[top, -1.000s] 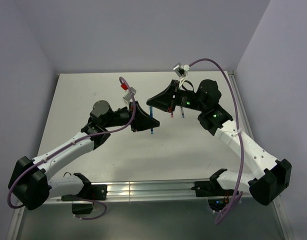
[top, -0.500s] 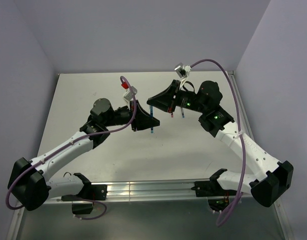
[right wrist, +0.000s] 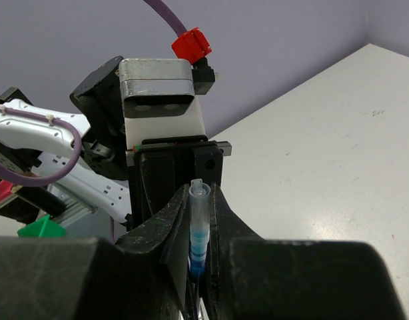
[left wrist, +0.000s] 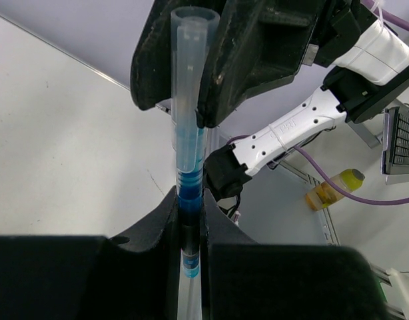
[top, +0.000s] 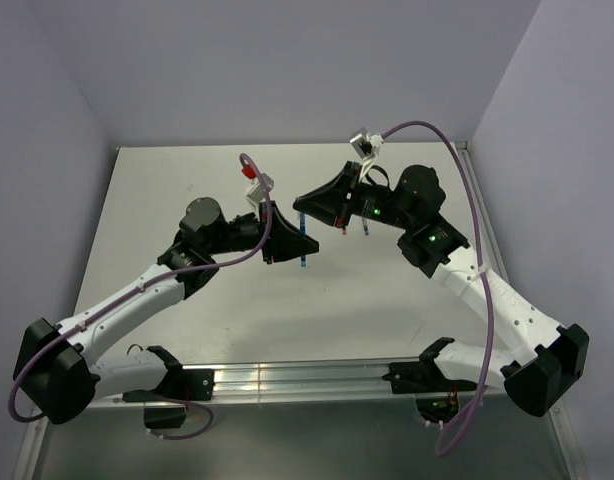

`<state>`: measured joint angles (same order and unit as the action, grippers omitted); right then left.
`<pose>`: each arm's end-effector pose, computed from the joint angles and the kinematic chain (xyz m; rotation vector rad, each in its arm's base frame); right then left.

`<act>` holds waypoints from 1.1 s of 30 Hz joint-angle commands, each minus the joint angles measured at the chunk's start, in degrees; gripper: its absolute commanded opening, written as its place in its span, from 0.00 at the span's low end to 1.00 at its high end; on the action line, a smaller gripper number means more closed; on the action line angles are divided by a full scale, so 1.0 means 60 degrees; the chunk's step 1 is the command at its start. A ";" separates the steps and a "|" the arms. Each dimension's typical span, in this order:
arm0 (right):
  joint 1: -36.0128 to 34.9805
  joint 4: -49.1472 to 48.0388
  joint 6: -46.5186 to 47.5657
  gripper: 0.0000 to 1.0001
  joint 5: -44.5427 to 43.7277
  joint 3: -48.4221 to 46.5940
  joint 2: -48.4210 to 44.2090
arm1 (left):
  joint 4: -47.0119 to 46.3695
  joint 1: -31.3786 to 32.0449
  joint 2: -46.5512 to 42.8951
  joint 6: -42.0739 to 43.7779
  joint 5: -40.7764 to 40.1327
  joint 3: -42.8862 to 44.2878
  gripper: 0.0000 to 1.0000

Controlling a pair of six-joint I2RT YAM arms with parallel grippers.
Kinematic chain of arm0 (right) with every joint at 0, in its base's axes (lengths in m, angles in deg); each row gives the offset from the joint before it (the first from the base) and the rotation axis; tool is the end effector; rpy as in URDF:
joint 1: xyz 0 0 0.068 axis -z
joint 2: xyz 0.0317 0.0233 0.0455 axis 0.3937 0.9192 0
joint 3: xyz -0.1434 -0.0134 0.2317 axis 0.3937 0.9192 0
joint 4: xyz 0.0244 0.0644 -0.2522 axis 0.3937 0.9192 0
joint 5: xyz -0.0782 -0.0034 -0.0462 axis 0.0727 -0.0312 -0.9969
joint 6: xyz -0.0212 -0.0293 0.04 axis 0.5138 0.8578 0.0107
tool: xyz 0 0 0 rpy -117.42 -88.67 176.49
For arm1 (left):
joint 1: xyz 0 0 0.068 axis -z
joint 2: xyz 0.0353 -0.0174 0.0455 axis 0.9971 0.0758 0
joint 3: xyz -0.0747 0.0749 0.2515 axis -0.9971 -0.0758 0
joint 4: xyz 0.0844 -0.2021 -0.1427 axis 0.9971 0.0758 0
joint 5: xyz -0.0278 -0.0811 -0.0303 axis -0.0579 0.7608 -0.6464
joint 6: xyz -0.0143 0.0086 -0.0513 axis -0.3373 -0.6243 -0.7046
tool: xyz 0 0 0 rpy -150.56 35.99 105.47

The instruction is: Insert the pens into the pen caps

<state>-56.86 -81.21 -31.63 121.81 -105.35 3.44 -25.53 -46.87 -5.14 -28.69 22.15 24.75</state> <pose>0.2000 0.1605 0.4151 -0.6878 1.4724 1.3486 0.1931 -0.1872 0.3465 0.7261 1.5853 -1.6042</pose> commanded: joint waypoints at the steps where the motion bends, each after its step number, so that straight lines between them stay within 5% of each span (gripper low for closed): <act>1: -0.0350 0.0611 0.0325 0.00 0.0582 0.0273 -0.0164 | -0.0975 -0.0092 -0.0422 0.0001 -0.0757 0.0715 0.00; 33: -0.1068 0.1036 0.0588 0.00 0.0465 0.0785 -0.0223 | -0.0873 -0.0751 -0.0701 0.0177 -0.0904 0.1052 0.00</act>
<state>-60.00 -83.44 -29.58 116.39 -103.41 2.72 -22.47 -48.72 -6.58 -27.18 23.20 24.84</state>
